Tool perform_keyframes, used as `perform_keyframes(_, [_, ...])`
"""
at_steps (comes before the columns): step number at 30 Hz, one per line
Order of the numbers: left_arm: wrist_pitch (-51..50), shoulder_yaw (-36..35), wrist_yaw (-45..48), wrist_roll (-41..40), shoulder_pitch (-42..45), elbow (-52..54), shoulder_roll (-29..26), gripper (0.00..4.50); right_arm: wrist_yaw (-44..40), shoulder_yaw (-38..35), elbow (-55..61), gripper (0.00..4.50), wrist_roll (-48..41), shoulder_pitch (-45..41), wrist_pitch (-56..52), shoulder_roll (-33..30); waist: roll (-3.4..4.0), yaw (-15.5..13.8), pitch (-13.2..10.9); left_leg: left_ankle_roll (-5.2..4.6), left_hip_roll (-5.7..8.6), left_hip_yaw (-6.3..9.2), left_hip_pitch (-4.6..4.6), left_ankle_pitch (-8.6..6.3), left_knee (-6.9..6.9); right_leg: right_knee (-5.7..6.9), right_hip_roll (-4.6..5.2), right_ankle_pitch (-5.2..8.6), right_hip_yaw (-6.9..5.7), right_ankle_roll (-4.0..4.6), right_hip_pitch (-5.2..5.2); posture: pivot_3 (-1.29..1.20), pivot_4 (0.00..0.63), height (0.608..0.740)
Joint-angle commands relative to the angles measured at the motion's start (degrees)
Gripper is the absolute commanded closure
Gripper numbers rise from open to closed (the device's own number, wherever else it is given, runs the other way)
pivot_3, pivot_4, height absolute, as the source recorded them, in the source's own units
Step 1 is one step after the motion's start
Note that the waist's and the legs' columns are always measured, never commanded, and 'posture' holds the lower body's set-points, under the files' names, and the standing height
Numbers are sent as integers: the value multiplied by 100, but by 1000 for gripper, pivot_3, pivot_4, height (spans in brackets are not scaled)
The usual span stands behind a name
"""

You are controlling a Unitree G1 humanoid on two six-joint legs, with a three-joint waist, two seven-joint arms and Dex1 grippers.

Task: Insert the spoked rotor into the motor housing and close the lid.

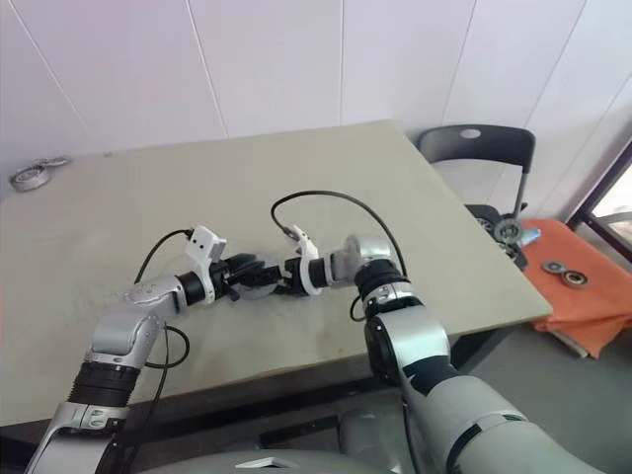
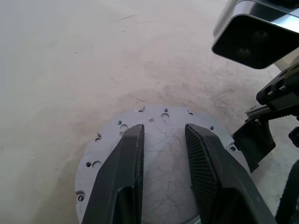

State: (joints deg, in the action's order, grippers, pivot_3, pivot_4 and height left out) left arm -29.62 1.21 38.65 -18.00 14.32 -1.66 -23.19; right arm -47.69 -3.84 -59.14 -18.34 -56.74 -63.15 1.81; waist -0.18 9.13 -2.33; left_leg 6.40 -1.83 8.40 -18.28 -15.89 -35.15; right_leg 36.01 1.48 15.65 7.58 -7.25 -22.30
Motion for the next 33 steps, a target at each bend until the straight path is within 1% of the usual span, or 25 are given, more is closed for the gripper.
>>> perform_keyframes(1, [-142, 283, 138, 39, -120, -69, 50, 3035, 489, -101, -18, 215, 144, -111, 554, -76, 0, -1, 0, 0, 0, 0, 2, 0, -1, -2, 0, 0, 0, 0, -3, 0, 0, 740])
perform_keyframes(3, [-138, 286, 143, 43, -112, -77, 56, 3035, 518, -109, 1, 626, 130, -96, 592, -85, 2, -8, -1, 1, 0, 0, 0, 0, -3, -6, 0, 0, 0, 0, -5, 0, 0, 740])
perform_keyframes(6, [-152, 285, 163, 42, -100, -71, 52, 3035, 530, -78, 4, 1628, 115, -107, 603, -95, 4, -20, -3, 0, 0, 0, -6, 0, -3, -16, 1, 0, 0, 0, -7, 0, 0, 740])
perform_keyframes(13, [-156, 263, 203, 64, -75, -75, 39, 3035, 452, 63, 36, 1628, 154, -91, 684, -95, 5, -23, -4, -1, 0, 0, -7, 1, -3, -21, 1, 0, 0, 0, -2, 0, 0, 740])
perform_keyframes(17, [-302, -104, 373, -370, -65, 471, -85, 3035, 400, 71, 11, 1628, 133, -98, 705, -92, 4, -14, -6, -1, 0, 0, -10, 1, -3, -21, 1, 0, 0, 0, -7, 0, 0, 740])
perform_keyframes(19, [-404, -347, 388, -502, -19, 654, -265, 3035, 417, 64, -10, 1628, 128, -99, 730, -84, 1, -11, -13, -1, 0, 0, -15, 1, -1, -20, 1, 0, 0, 0, -16, 0, 0, 740])
perform_keyframes(25, [-715, -1172, 595, -1042, 1, 1315, -1083, 3035, 399, 36, -53, 1628, 91, -92, 782, -53, -7, -14, -34, -1, 0, 0, -31, 1, 7, -8, 1, -2, 0, 0, -37, 0, 0, 740])
perform_keyframes(27, [-800, -1356, 597, -1191, -34, 1461, -1244, 3035, 378, 17, -71, 1628, 72, -89, 787, -42, -5, -21, -35, -1, 0, 0, -34, 0, 17, -6, 1, -2, 0, 0, -40, 0, 0, 740])
perform_keyframes(30, [-970, -1742, 703, -1440, -242, 1617, -1534, 3035, 322, 23, -48, 1628, 62, -71, 774, -24, -8, -8, -36, -1, 1, 0, -42, 0, 28, -6, 1, -4, 0, 1, -43, 0, 0, 740])
perform_keyframes(33, [-979, -1968, 811, -1384, -644, 1545, -1900, 3035, 310, 21, -56, 1628, 63, -63, 795, -27, -9, 4, -37, -1, 1, 0, -43, 0, 49, 2, 0, -9, 0, 8, -55, 0, 0, 740])
